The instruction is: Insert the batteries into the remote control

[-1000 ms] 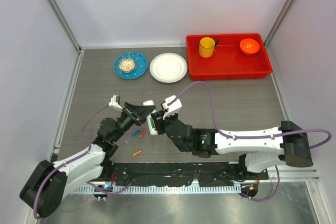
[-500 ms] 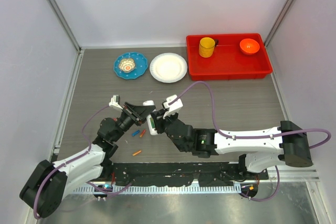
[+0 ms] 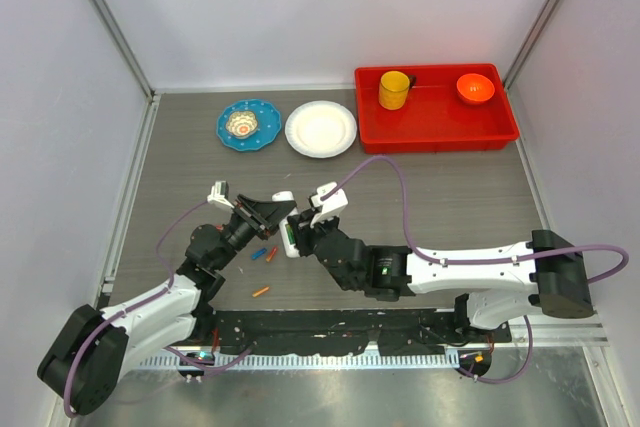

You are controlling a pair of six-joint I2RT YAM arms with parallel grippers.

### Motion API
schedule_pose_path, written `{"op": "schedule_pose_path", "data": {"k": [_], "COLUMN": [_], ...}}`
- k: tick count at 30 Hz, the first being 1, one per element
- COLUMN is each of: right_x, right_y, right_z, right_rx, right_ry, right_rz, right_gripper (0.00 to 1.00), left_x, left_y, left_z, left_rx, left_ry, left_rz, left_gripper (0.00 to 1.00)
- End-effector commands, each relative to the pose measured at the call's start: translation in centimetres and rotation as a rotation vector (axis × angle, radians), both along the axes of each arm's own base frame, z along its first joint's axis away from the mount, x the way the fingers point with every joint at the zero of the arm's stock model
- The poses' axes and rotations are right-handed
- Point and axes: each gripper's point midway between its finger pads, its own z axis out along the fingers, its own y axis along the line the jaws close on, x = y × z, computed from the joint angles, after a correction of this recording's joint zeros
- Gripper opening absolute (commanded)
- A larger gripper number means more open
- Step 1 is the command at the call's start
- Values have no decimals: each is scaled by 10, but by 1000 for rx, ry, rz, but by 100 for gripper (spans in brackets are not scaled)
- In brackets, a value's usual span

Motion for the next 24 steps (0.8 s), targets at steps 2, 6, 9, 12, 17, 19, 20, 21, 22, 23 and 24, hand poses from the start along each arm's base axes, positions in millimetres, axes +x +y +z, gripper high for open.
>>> {"op": "schedule_pose_path", "data": {"k": [2,6,9,12,17,19,20,21,22,23,24], "right_x": [-3,-5,-7,-11,-12,-13,-14,-14,-14,-14,-14], "right_y": [-1,-5,-5,-3,0,-1,-1,0,0,0,0], "right_z": [-9,-19,-24,-30,-36,-42,-43,-44,-45,-46,-44], "right_rx": [-2,-22,-34,-68,-90,-118,-118,-119,-122,-124,-123], "right_ry": [40,63,83,105,131,140,144,147,148,149,150], "right_rz": [-20,-23,-15,4,4,5,7,8,7,7,6], "right_gripper": [1,1,1,1,1,1,1,1,1,1,1], "left_x": [4,6,7,7,7,7,6,6,6,5,6], "left_y": [3,4,6,9,11,11,11,11,11,11,11], "left_z": [41,43,45,50,54,55,56,56,57,57,56], "left_rx": [-64,-67,-67,-72,-79,-79,-81,-83,-84,-83,-82], "left_ry": [-105,-111,-121,-138,-153,-155,-157,-157,-161,-161,-158], "left_rz": [25,36,50,65,75,73,72,72,73,74,73], "left_gripper": [0,0,0,0,0,0,1,0,0,0,0]}}
